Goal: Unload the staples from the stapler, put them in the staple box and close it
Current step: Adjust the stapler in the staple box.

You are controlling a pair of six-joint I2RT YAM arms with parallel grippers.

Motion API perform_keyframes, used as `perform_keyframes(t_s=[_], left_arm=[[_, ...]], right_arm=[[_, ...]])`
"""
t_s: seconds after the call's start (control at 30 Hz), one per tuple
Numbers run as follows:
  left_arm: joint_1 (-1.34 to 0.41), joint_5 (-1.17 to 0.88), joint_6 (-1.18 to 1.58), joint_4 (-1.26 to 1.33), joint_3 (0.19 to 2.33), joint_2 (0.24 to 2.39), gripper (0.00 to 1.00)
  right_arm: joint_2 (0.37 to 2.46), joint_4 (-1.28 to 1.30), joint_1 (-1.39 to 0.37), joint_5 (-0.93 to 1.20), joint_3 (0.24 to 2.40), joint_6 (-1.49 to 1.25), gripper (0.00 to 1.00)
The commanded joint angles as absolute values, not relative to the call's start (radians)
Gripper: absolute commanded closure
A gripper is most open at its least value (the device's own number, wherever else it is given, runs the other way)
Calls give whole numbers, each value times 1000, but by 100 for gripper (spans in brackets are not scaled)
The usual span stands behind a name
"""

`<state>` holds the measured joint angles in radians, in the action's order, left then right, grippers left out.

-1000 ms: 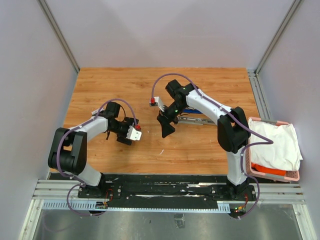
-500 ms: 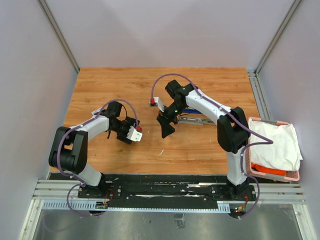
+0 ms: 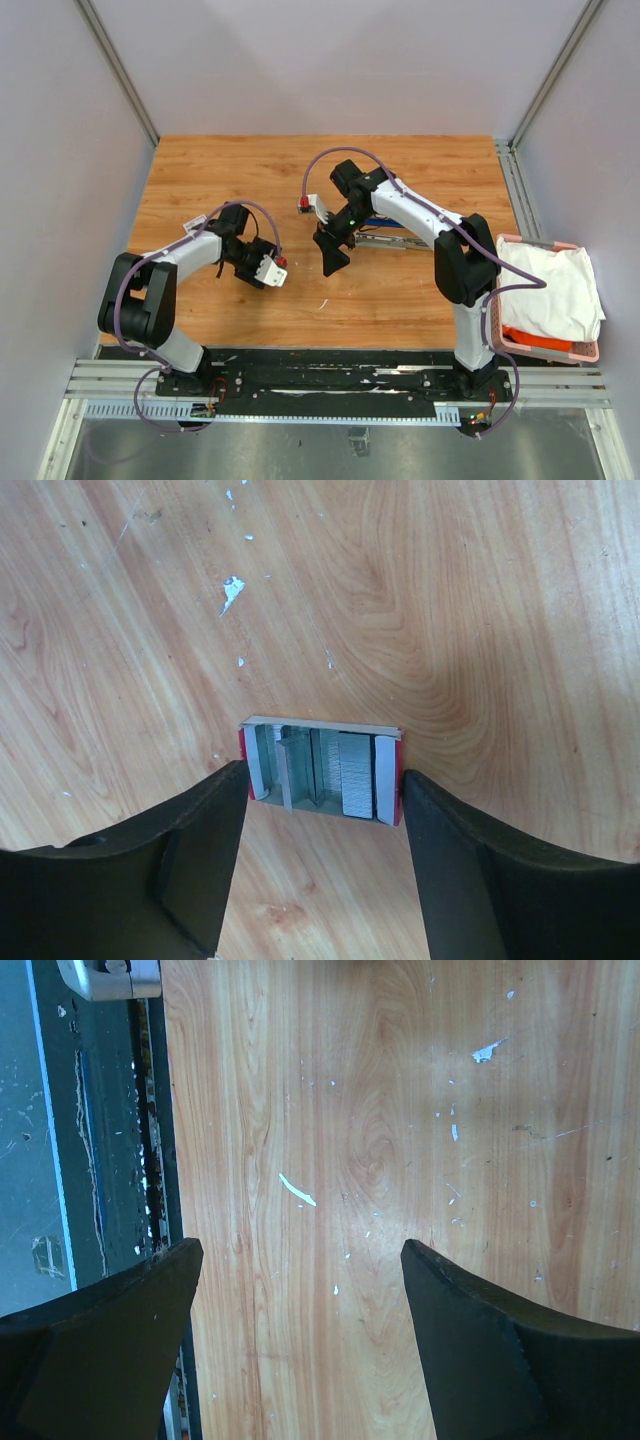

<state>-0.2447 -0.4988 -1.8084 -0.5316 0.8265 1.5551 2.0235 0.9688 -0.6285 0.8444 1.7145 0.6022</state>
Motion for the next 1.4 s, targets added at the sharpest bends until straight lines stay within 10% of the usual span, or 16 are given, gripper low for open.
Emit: perform_keyframes(t_s=[0.0,1.37], left_arm=[[-256,-439,-1815,-584,795,1586,33],[-294,-387,-1743,-666,855,1626,45]], right_arm=[[2020,988,-640,849,1713,611,17],[2005,1008,-638,839,1728,628,17]])
